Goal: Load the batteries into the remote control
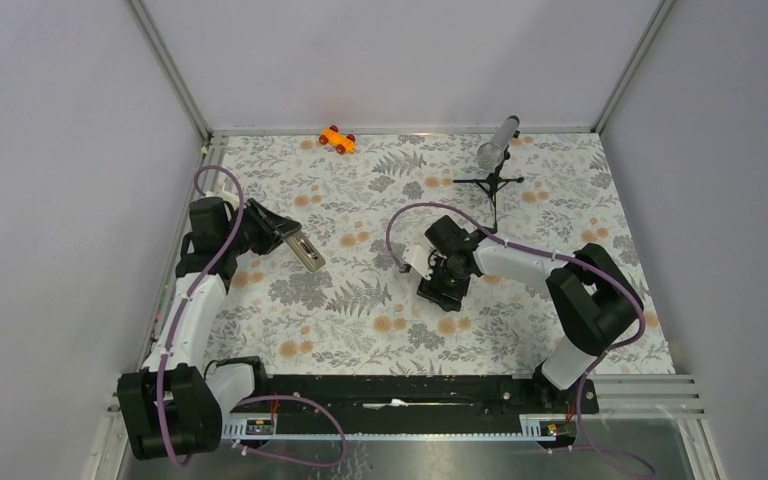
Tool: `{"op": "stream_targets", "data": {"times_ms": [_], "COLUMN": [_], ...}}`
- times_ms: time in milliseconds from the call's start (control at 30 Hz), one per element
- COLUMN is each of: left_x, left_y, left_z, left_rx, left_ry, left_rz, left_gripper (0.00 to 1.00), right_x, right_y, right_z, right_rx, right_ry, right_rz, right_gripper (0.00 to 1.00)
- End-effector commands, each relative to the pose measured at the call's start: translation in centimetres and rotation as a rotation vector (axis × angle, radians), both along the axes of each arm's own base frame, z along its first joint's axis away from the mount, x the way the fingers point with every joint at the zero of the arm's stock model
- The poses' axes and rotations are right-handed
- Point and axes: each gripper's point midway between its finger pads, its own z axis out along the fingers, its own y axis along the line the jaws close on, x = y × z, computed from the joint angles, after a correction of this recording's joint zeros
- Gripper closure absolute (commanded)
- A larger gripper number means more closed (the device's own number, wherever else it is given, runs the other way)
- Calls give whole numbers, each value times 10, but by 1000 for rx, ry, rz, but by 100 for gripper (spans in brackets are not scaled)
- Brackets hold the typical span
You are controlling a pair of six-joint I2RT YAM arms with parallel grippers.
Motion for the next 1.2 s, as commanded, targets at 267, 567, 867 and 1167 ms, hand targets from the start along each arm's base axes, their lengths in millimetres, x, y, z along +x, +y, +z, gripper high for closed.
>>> {"op": "stream_targets", "data": {"times_ms": [267,567,867,1167], "left_x": [19,13,0,-23], "left_y": [7,3,-36,-118], "left_z": [30,27,23,31], "left_rx": [17,3,-74,-130], "left_ry": [-122,-132,-194,-439], "left_rz": [5,-19,-125,-357], "left_gripper": [100,100,100,100], "right_x": [4,7,15,-1], "right_y": [-4,0,22,40], "right_z": [-9,1,40,92], "right_rx": [-78,-65,150,366], "right_ry": [-82,-133,-238,-183], "right_rz": [71,44,-162,-351], "right_gripper": [52,70,71,68]}}
